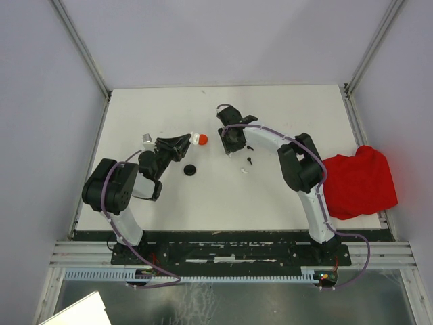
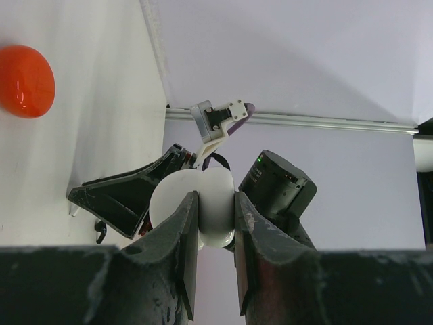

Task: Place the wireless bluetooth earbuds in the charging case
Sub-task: Pick up the earbud from the center of the board.

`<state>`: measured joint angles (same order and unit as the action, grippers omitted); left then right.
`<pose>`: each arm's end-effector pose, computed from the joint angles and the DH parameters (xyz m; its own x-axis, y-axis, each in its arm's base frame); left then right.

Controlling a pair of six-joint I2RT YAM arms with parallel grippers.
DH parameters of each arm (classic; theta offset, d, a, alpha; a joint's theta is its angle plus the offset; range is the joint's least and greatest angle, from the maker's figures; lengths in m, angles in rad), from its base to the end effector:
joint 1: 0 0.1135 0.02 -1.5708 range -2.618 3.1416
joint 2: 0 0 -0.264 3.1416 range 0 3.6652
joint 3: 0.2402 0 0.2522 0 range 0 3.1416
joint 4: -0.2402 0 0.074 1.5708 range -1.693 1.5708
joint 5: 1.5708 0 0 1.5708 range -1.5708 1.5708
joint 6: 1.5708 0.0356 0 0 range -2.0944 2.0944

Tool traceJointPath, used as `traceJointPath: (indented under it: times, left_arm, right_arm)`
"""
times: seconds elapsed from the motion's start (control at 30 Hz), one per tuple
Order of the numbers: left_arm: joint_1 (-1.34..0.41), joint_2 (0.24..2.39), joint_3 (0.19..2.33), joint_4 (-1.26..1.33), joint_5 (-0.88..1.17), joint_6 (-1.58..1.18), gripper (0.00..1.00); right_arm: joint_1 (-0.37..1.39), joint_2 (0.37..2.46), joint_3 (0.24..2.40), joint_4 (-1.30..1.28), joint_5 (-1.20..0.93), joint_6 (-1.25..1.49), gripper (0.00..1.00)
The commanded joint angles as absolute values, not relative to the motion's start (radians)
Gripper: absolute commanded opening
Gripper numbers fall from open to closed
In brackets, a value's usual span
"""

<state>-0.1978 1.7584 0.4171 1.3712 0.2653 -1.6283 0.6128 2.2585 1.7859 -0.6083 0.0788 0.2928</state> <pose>0.2842 -0.0665 0.1512 -0.4476 -0.8929 0.0496 0.0036 -0.0573 -0.9984 0.3980 0.2764 0.1628 -0.8479 -0.2444 -0.4706 -0.3116 0.9477 0.0693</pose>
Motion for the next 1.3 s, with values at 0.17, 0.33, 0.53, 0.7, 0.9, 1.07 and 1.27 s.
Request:
traceJointPath:
  times: [0.17, 0.33, 0.53, 0.7, 0.9, 1.07, 1.27]
  left_arm:
    - [-0.193, 1.767, 0.42, 1.444, 0.282, -1.611, 0.03]
    - [-0.193, 1.768, 0.426, 1.432, 0.301, -1.611, 0.03]
    - [-0.193, 1.778, 0.492, 1.353, 0.406, -1.589, 0.03]
    - [-0.196, 1.805, 0.549, 1.309, 0.487, -1.573, 0.03]
    - [-0.223, 1.853, 0.629, 1.255, 0.574, -1.554, 0.03]
    - [-0.263, 1.894, 0.683, 1.248, 0.616, -1.565, 0.03]
    - [-0.303, 1.927, 0.73, 1.22, 0.652, -1.569, 0.03]
  right_arm:
    - [0.6, 2.276, 1.829, -0.635, 0.056, 0.308, 0.28]
    - [0.598, 2.255, 1.822, -0.629, 0.057, 0.293, 0.2]
    - [0.597, 2.07, 1.622, -0.37, 0.09, 0.254, 0.09]
    - [0.592, 1.85, 1.333, -0.051, 0.057, 0.22, 0.05]
    - [0.591, 1.623, 1.033, 0.338, 0.026, 0.171, 0.05]
    - [0.591, 1.544, 0.862, 0.637, -0.003, 0.152, 0.03]
    - [0.591, 1.577, 0.709, 1.053, -0.064, 0.1, 0.01]
